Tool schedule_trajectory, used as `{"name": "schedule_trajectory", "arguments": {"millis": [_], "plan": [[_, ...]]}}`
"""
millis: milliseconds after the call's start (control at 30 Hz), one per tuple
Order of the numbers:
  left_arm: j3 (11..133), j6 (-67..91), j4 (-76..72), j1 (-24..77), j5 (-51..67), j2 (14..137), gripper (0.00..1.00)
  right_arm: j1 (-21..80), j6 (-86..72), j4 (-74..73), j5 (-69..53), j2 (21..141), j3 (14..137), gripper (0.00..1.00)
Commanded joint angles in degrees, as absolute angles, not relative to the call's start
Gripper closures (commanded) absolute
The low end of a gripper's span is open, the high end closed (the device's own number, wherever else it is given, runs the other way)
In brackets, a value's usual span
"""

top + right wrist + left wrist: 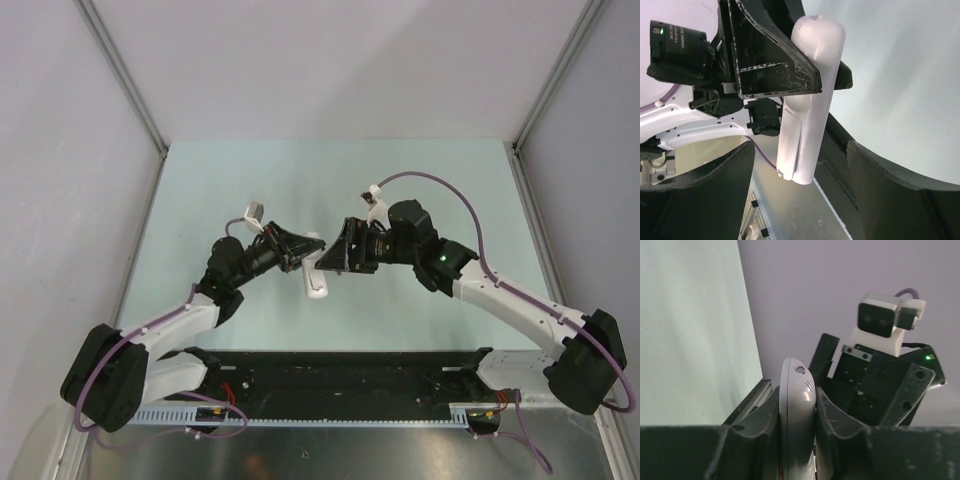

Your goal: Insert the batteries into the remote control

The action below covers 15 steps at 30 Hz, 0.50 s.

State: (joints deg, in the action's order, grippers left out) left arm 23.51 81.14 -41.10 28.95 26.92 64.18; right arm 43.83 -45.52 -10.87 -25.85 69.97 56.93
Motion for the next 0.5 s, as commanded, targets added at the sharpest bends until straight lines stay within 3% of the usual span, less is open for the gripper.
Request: {"name": "schedule_trajectory", "arguments": {"millis": [0,467], "plan": [[26.9,83.1,-44.2,28.7,28.7,63.6,1.0,43.4,-50.6,2.5,-31.9,68.5,53.8,0.21],[28.4,83.8,-44.4,28.8,28.2,62.8,1.0,44.6,-55.3,12.0,-35.7,71.3,49.6,0.24]]}}
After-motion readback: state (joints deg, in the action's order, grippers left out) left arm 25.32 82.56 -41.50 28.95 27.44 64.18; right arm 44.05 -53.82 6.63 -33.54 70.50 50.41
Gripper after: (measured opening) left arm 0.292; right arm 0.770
